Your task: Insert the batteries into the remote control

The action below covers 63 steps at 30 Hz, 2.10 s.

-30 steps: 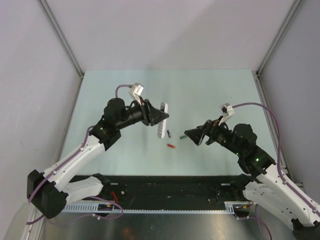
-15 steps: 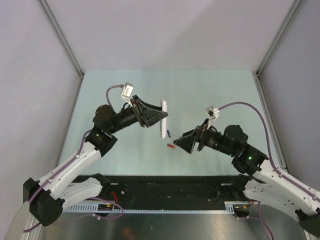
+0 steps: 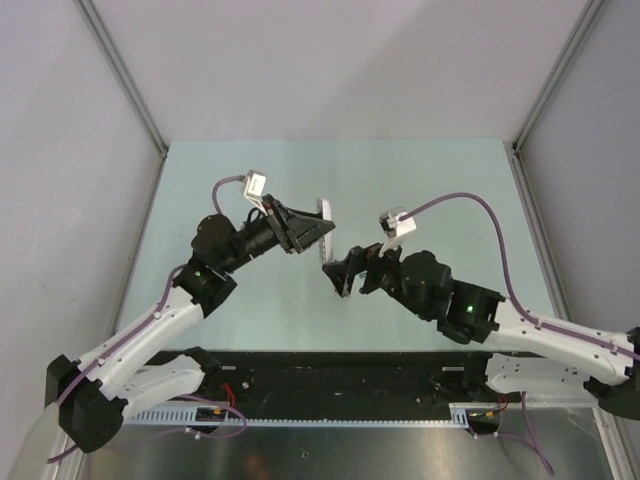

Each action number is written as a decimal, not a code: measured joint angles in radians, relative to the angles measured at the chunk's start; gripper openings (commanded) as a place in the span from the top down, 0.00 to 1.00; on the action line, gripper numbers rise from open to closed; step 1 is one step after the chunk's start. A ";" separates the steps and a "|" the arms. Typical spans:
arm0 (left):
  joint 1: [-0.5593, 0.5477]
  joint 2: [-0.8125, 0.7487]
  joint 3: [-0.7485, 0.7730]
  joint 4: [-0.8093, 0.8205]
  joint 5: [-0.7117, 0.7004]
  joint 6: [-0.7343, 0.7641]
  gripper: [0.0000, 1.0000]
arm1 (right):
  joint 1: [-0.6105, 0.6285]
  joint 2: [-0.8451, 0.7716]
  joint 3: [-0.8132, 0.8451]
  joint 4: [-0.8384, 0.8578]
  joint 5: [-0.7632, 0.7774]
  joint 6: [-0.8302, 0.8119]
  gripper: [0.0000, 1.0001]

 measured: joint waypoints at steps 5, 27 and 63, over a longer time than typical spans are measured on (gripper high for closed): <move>-0.005 -0.008 0.000 -0.016 -0.031 0.001 1.00 | 0.017 0.089 0.031 0.005 0.097 -0.046 0.11; -0.006 -0.022 -0.017 -0.018 -0.085 -0.019 0.85 | 0.024 0.190 0.070 0.118 0.116 -0.183 0.80; -0.014 -0.155 -0.019 -0.256 -0.283 -0.078 0.00 | 0.276 0.435 0.095 0.431 0.998 -1.100 1.00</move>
